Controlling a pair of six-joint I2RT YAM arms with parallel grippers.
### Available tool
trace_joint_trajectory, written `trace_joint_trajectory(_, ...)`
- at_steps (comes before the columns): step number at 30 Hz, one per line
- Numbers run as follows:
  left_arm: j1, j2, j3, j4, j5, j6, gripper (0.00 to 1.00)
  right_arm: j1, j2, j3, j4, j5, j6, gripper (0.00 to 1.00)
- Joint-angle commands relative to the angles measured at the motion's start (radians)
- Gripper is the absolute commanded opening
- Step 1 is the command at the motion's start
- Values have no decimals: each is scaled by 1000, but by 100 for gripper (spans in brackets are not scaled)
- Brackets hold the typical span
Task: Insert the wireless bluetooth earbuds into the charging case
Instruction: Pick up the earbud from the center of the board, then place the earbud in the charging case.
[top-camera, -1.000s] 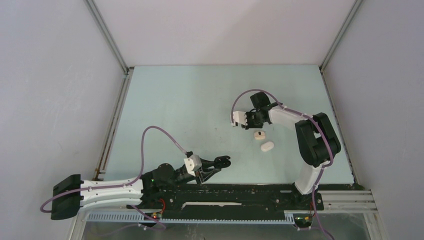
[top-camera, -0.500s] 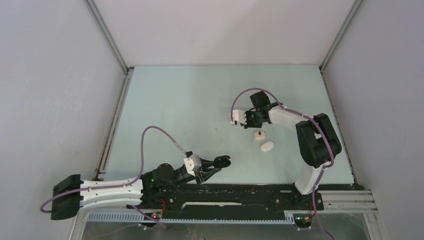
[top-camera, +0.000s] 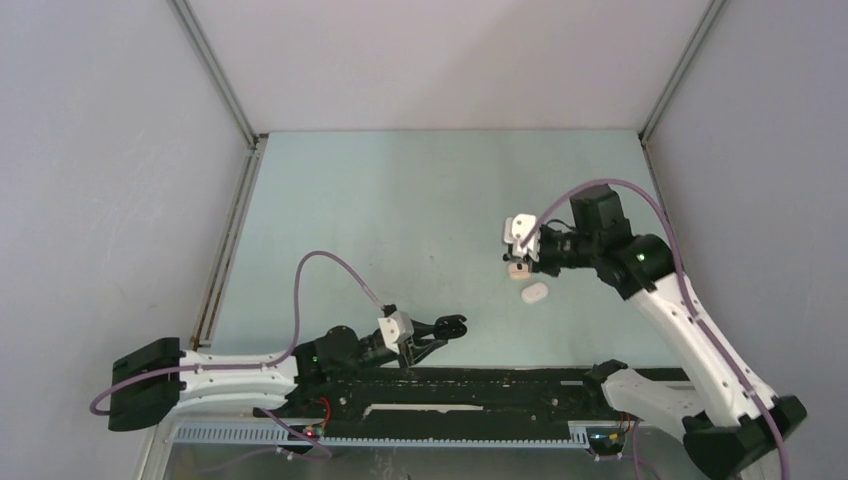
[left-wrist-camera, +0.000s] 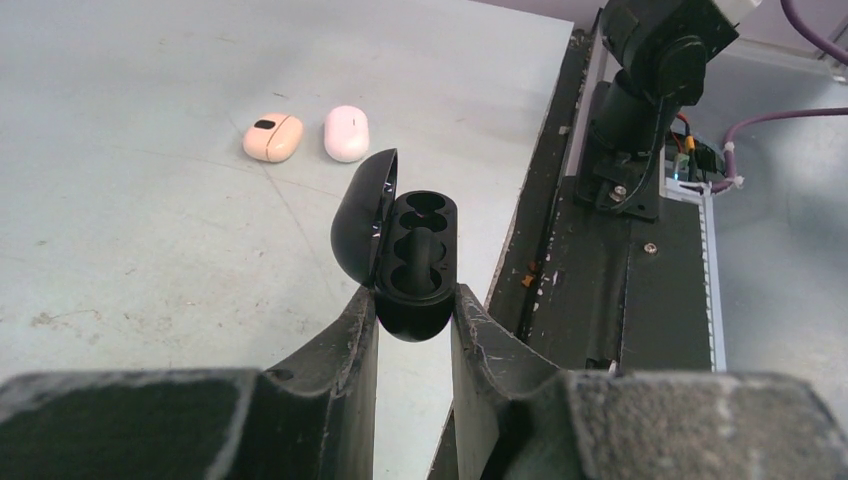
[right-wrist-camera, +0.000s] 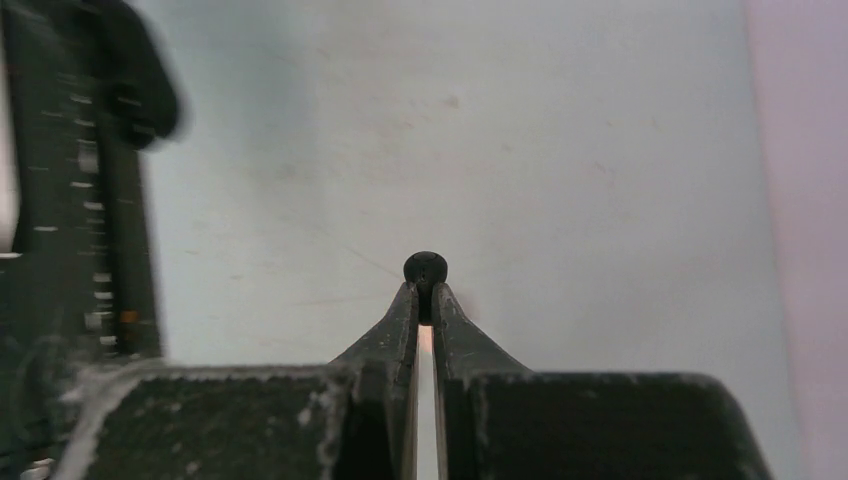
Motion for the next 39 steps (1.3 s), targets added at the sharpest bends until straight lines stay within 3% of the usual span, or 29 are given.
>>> trace_joint_trajectory(1,-6,69,40,126,40,40,0,62,-76,9,-175,-149,155,0)
trace_joint_trajectory(9,-6,178,114,146,107,67,0,237,-68,8,-176,-195,294,0)
trace_joint_trajectory(20,-4,251,187,169,112,65,0,291,-56,7,-180,-183,299,0)
trace_joint_trajectory(39,-4,248,225,159,120,52,0,354,-34,-8,-180,-48,289,0)
